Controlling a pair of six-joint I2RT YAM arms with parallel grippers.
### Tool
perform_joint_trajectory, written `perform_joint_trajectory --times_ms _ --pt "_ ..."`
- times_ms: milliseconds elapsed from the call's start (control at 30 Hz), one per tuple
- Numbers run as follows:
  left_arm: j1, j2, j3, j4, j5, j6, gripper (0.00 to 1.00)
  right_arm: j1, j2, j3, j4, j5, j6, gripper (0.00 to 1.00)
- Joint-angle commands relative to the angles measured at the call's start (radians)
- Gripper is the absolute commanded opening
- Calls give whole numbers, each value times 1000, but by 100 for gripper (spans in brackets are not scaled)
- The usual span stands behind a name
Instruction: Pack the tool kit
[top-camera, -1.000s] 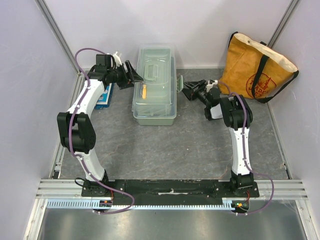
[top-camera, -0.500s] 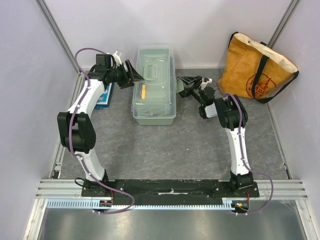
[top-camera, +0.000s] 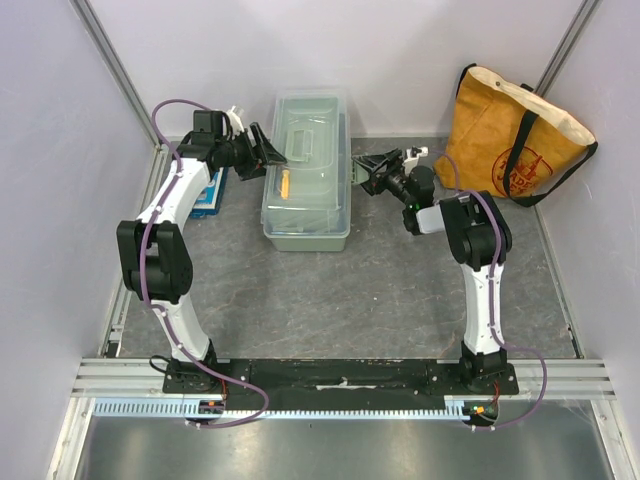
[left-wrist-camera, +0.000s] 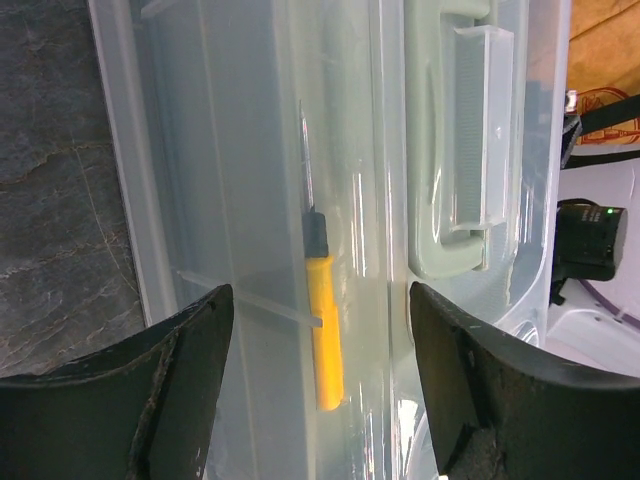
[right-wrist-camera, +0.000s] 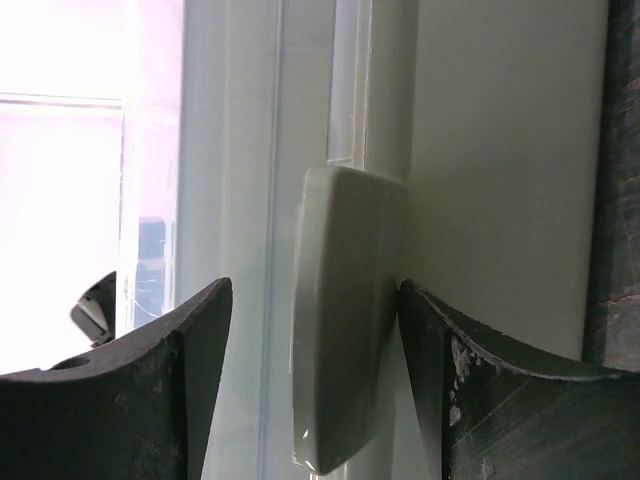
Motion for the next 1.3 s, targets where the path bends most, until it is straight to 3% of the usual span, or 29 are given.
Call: perform_joint_trajectory --times_ms 0,267,467,733,900,1000,1267 --pt "2 18 11 -2 2 24 76 24 -154 32 -83 -58 -160 72" --pt "0 27 5 5 9 21 75 41 -251 77 -453 -12 -370 70" --pt "-4 45 0 14 30 13 73 50 -248 126 -521 -39 -373 71" --pt "-22 51 0 31 35 4 72 53 -259 132 -591 -30 -367 63" --pt "-36 74 7 31 41 6 71 67 -296 157 -694 -12 -442 75" --pt "-36 82 8 34 42 3 71 74 -322 166 -738 5 -485 77" --pt "-41 88 0 37 35 2 71 82 -290 186 -764 -19 -473 60"
